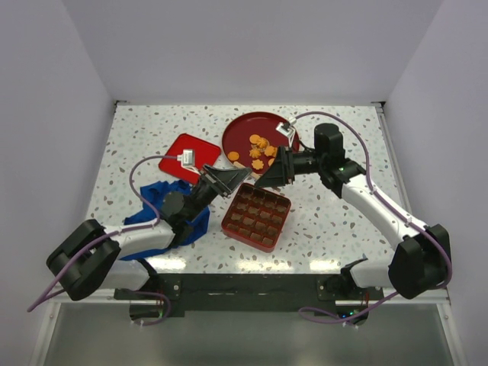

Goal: Pack the cookies
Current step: Pass from the left arm to the right, then pick up the fake cookies from the plate.

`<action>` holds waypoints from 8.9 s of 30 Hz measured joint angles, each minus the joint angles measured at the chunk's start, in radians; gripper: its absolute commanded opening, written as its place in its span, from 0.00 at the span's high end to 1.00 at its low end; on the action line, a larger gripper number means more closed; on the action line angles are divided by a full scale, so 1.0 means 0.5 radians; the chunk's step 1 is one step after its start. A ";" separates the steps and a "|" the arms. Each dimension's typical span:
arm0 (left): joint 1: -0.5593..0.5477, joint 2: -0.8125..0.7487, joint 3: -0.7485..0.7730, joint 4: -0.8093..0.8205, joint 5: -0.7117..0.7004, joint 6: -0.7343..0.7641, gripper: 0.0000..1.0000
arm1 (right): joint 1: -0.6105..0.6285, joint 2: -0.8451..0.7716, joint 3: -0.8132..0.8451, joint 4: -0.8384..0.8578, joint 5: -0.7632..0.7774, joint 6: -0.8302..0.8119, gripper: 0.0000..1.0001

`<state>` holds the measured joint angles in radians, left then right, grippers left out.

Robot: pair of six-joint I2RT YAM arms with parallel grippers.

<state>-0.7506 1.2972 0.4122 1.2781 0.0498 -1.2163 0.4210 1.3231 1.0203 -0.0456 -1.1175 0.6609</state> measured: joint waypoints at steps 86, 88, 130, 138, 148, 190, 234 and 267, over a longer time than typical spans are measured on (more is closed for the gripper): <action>-0.021 -1.373 -0.285 -1.235 -0.650 0.468 0.00 | -0.164 0.023 0.141 -0.439 0.130 -0.411 1.00; -0.021 -1.424 -0.309 -1.310 -0.676 0.475 0.00 | -0.164 0.023 0.179 -0.511 0.163 -0.475 1.00; -0.003 -1.350 -0.350 -1.400 -0.555 0.505 0.00 | -0.190 0.267 0.681 -1.180 0.645 -1.292 0.59; 0.022 -1.510 -0.351 -1.648 -0.633 0.570 0.00 | -0.190 0.558 0.939 -1.512 1.252 -1.919 0.59; 0.067 -1.544 -0.366 -1.818 -0.669 0.626 0.00 | -0.192 0.840 0.963 -1.601 1.781 -2.481 0.59; 0.519 -1.155 -0.446 -1.648 -0.284 0.673 0.00 | -0.170 1.537 1.429 -1.328 2.045 -2.983 0.56; 0.571 -1.186 -0.545 -1.568 -0.213 0.582 0.00 | -0.083 1.571 1.471 -1.331 2.098 -3.082 0.62; 0.584 -1.225 -0.559 -1.541 -0.209 0.552 0.00 | -0.043 1.597 1.425 -1.344 2.196 -3.091 0.67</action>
<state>-0.4583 0.6849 0.1326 0.5076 -0.0547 -0.9401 0.3992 2.1216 1.7329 -0.7174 -0.0196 -0.8848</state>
